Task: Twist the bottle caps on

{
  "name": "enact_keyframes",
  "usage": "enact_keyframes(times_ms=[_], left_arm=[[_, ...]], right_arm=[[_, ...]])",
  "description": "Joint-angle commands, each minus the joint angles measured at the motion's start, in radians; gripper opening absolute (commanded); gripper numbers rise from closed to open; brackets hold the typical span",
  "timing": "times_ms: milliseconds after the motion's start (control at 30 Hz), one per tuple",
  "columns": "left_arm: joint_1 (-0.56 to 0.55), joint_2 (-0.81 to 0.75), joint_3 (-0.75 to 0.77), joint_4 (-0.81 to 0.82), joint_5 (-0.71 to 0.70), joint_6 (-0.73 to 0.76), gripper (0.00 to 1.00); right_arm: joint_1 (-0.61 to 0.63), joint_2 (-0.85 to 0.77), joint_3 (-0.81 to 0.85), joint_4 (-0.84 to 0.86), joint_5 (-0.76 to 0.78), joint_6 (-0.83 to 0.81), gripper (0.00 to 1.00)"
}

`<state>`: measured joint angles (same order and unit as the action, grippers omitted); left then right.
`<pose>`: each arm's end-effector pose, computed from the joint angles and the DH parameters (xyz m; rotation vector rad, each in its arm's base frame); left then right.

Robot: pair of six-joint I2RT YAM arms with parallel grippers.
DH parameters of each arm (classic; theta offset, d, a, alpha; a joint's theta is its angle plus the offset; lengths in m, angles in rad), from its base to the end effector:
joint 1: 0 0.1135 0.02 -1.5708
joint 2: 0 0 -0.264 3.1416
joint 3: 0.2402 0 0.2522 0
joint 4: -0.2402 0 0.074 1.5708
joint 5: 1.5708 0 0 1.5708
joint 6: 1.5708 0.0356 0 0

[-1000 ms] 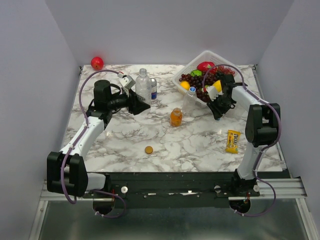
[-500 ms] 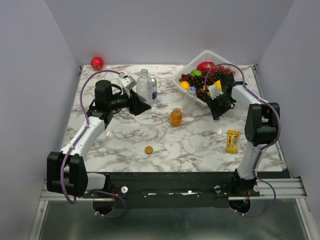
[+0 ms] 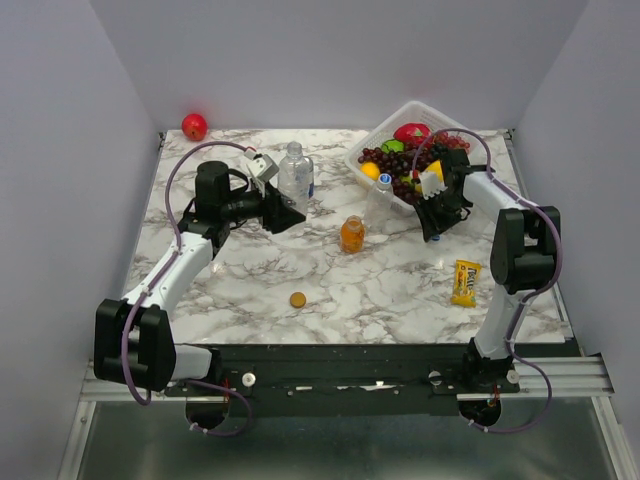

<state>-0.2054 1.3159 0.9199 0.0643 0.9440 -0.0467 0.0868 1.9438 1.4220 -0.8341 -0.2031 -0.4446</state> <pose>0.2803 -0.0878 0.2989 0.7870 1.7227 -1.0609 0.3796 0.0402 0.1829 -0.7883 2.7759 0.2339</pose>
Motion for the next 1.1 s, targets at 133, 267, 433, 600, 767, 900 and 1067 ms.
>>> enact_keyframes(times_ms=[133, 267, 433, 600, 767, 900, 1067], left_arm=[[-0.009, 0.000, 0.027, -0.014, -0.019, 0.024, 0.00], [-0.009, -0.014, 0.019, -0.017, -0.022, 0.028, 0.00], [-0.009, -0.032, 0.014, -0.026, -0.022, 0.030, 0.00], [-0.015, -0.050, -0.001, -0.027, -0.021, 0.039, 0.00], [-0.023, -0.058, -0.003, -0.027, -0.019, 0.034, 0.00], [-0.025, -0.058, 0.004, -0.044, -0.019, 0.041, 0.00], [-0.025, -0.055, 0.013, -0.061, -0.022, 0.071, 0.00]], right_arm=[[0.025, 0.067, -0.053, -0.046, -0.031, 0.029, 0.56], [0.034, 0.015, -0.132, -0.014, -0.068, 0.064, 0.56], [0.036, -0.121, -0.187, 0.036, -0.151, 0.044, 0.52], [0.041, -0.365, -0.285, 0.152, -0.278, -0.172, 0.53], [0.047, -0.329, -0.252, 0.153, -0.175, -0.362, 0.51], [0.045, -0.315, -0.294, 0.228, -0.179, -0.511, 0.50], [0.048, -0.266, -0.328, 0.313, -0.113, -0.658, 0.55]])
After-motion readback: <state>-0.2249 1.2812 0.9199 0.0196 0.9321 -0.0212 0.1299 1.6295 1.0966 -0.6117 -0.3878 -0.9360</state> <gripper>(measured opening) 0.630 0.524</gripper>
